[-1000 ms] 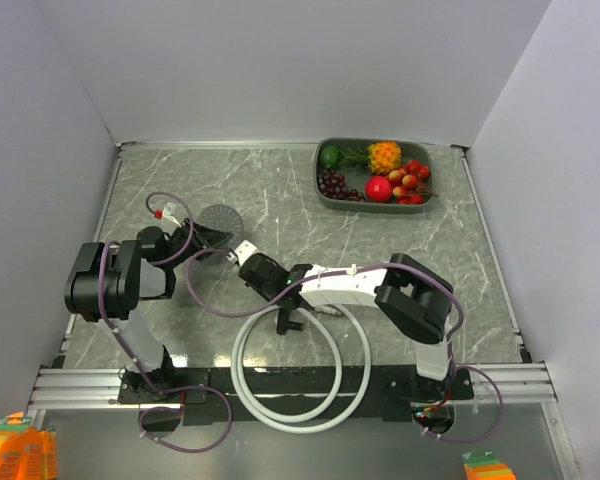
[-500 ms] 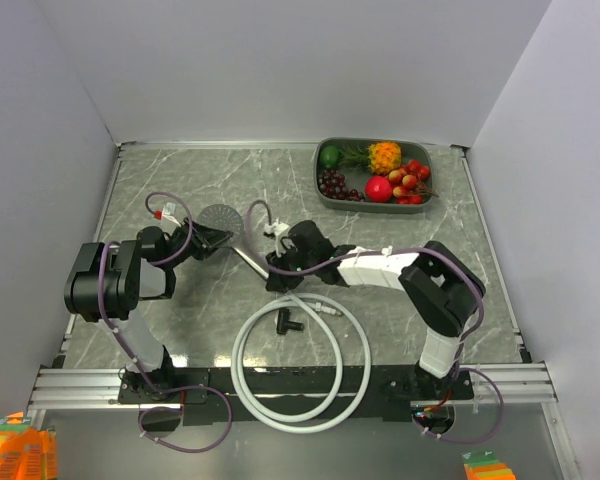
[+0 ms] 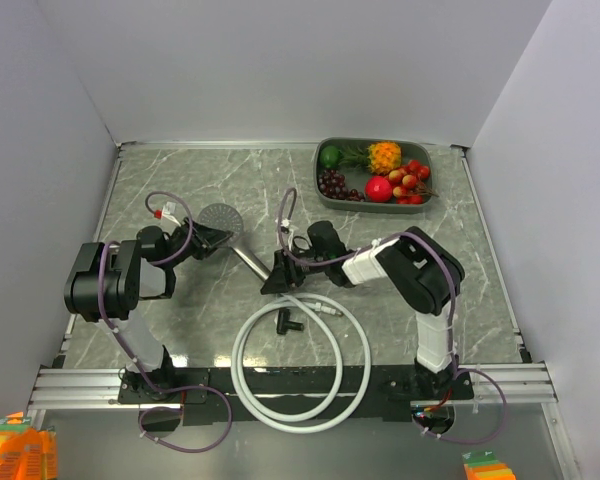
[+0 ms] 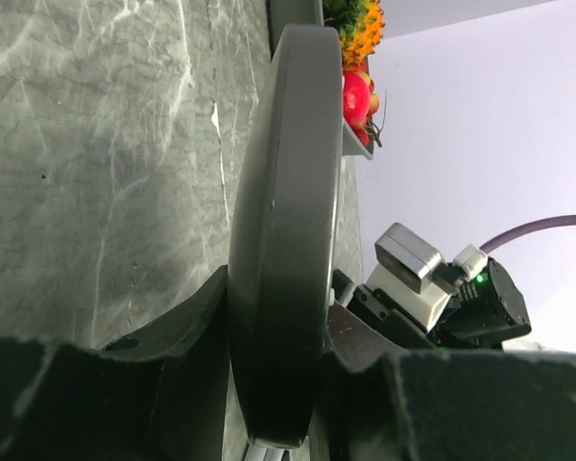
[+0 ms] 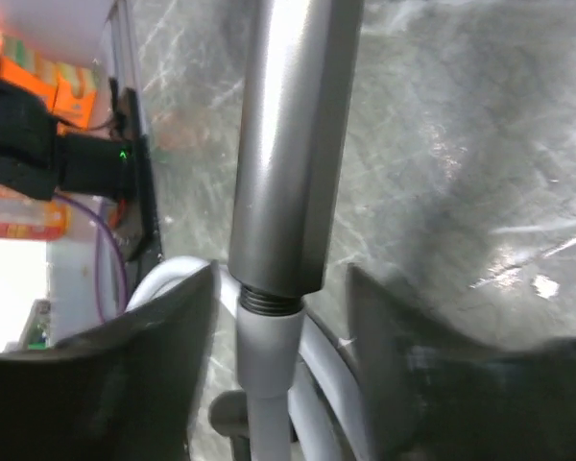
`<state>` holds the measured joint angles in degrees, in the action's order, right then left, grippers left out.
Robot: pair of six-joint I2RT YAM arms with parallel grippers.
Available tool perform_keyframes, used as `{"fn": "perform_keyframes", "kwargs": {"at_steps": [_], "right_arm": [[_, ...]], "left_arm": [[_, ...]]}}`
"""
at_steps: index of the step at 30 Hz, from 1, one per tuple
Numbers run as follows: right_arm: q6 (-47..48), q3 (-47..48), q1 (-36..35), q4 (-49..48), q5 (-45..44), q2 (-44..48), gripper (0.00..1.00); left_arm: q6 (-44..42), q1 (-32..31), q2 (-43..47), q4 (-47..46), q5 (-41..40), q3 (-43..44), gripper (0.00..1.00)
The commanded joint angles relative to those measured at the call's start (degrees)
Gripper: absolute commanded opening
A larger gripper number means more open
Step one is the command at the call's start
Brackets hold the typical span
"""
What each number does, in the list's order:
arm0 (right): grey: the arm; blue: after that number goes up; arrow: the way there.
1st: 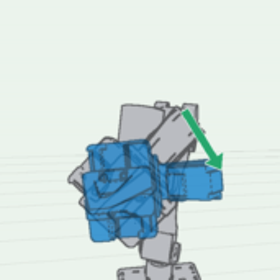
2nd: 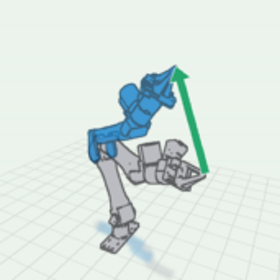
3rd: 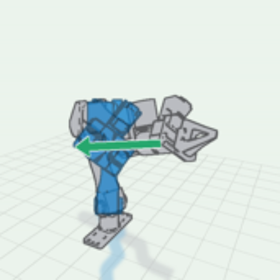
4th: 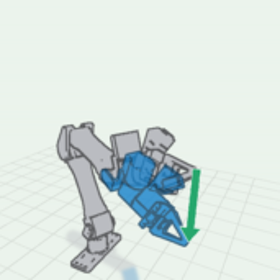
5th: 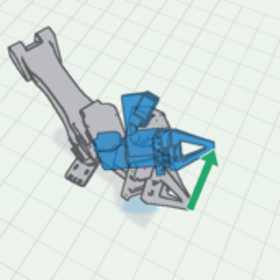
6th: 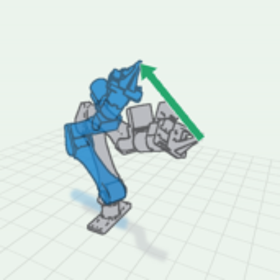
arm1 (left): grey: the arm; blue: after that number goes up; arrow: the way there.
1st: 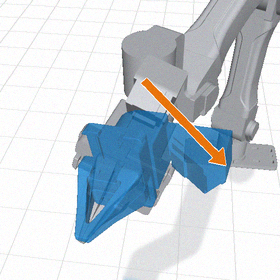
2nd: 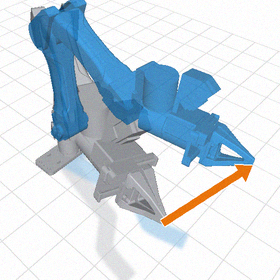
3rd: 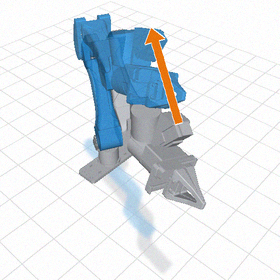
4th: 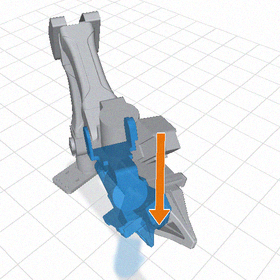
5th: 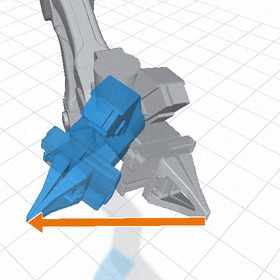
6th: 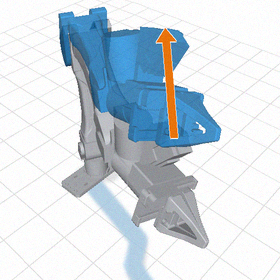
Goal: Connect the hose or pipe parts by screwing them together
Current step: Install the bathroom fixture on the pipeline.
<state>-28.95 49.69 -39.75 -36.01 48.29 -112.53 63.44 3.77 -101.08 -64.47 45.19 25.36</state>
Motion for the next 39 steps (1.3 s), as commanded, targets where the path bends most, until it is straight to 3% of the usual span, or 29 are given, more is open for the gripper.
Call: {"fn": "perform_keyframes", "kwargs": {"at_steps": [1,2,5,8,10,13,17,23,27,32,36,39], "right_arm": [[13.3,4.9,0.6,14.9,-5.7,6.1,0.91],[15.7,5.7,0.5,18.7,-7.6,7.2,0.99],[22.4,7.3,0.2,28.8,-16.2,12.0,1.00],[28.4,10.6,-3.1,39.7,-30.1,16.1,1.00],[33.1,12.3,-5.7,43.2,-41.3,18.7,1.00],[36.4,13.0,-11.1,47.2,-50.5,20.8,1.00],[37.9,14.0,-17.3,49.8,-57.6,20.5,0.98],[37.9,18.7,-22.2,54.5,-65.4,14.2,0.91],[37.6,19.8,-22.6,53.5,-65.4,10.6,0.83],[36.9,20.4,-22.6,50.3,-64.8,7.6,0.70],[36.8,21.2,-22.6,49.2,-65.6,6.2,0.47],[36.8,21.3,-22.4,47.8,-65.3,6.4,0.42]], "left_arm": [[0.1,-0.7,1.4,-4.0,2.9,1.4,0.01],[0.1,-0.6,1.5,-4.1,2.9,1.4,0.01],[0.4,-0.6,1.6,-4.3,3.0,1.2,0.01],[0.0,-0.6,1.9,-3.8,3.0,1.2,0.01],[0.0,-0.6,1.9,-3.6,3.0,1.3,0.01],[0.4,-0.7,1.8,-4.1,3.1,1.4,0.01],[0.3,-0.6,1.7,-3.9,3.1,1.4,0.01],[0.5,-0.6,1.4,-4.1,3.2,1.4,0.01],[0.4,-0.5,1.6,-3.9,3.2,1.4,0.01],[0.5,-0.5,1.7,-3.8,3.4,1.4,0.01],[0.6,-0.5,1.8,-4.0,3.6,1.4,0.01],[0.6,-0.5,1.7,-4.2,3.6,1.4,0.01]]}}
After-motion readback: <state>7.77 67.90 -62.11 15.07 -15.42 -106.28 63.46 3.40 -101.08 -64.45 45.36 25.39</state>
